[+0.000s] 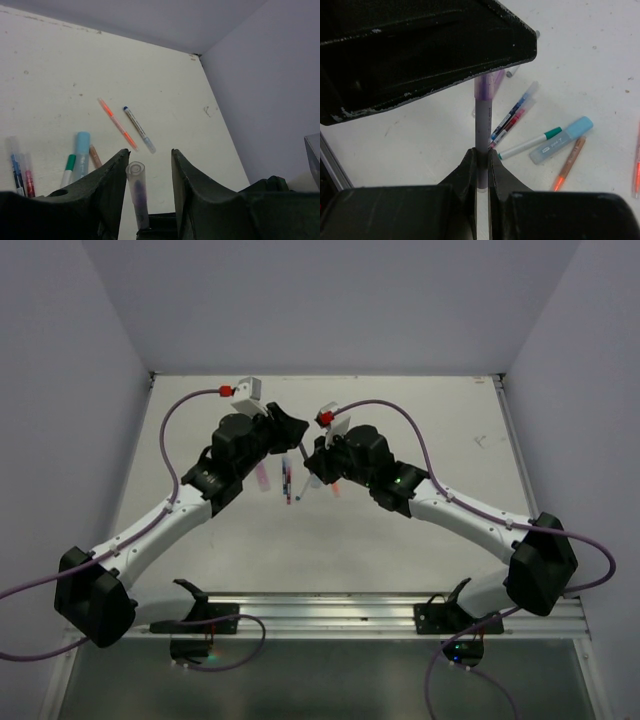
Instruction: Open the pen caps
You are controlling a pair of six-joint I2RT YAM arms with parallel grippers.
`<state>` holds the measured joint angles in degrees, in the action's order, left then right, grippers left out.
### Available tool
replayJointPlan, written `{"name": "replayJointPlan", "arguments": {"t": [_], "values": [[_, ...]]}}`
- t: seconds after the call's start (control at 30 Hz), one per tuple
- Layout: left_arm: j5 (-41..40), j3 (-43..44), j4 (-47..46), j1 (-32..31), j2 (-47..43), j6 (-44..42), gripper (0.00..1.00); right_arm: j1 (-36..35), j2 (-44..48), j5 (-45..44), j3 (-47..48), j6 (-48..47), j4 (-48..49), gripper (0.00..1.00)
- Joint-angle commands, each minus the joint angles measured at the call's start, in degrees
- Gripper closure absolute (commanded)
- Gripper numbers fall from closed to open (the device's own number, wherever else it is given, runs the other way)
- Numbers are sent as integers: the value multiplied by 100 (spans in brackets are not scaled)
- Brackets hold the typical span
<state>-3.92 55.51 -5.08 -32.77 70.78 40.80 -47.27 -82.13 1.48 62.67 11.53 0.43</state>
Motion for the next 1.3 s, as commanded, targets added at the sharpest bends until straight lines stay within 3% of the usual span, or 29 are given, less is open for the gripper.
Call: {"name": "replayJointPlan", "arguments": {"t": [0.0,0.17,0.23,0.3,0.4,0.43,0.5,0.97,1.27], "values": [[-135,4,-257,-89,41,-81,57,-46,21,-24,280,-10,195,100],[-170,-31,-230,-115,111,-37,58,-46,65,-16,298,-10,230,100],[-170,-31,-239,-124,137,-37,67,-46,56,2,324,7,221,100],[-170,-13,-256,-141,129,-37,69,-46,48,10,324,7,230,100],[-214,13,-265,-150,129,-45,83,-46,39,2,298,7,239,100],[-232,22,-265,-150,129,-45,93,-46,22,11,281,-1,239,100],[-345,57,-274,-150,85,-45,100,-46,30,19,202,7,274,100],[-1461,1014,-458,-133,-144,-274,100,-90,223,151,-966,-10,318,100],[-1603,1647,-678,-98,-65,-239,100,-169,180,309,-1389,-37,397,100]]}}
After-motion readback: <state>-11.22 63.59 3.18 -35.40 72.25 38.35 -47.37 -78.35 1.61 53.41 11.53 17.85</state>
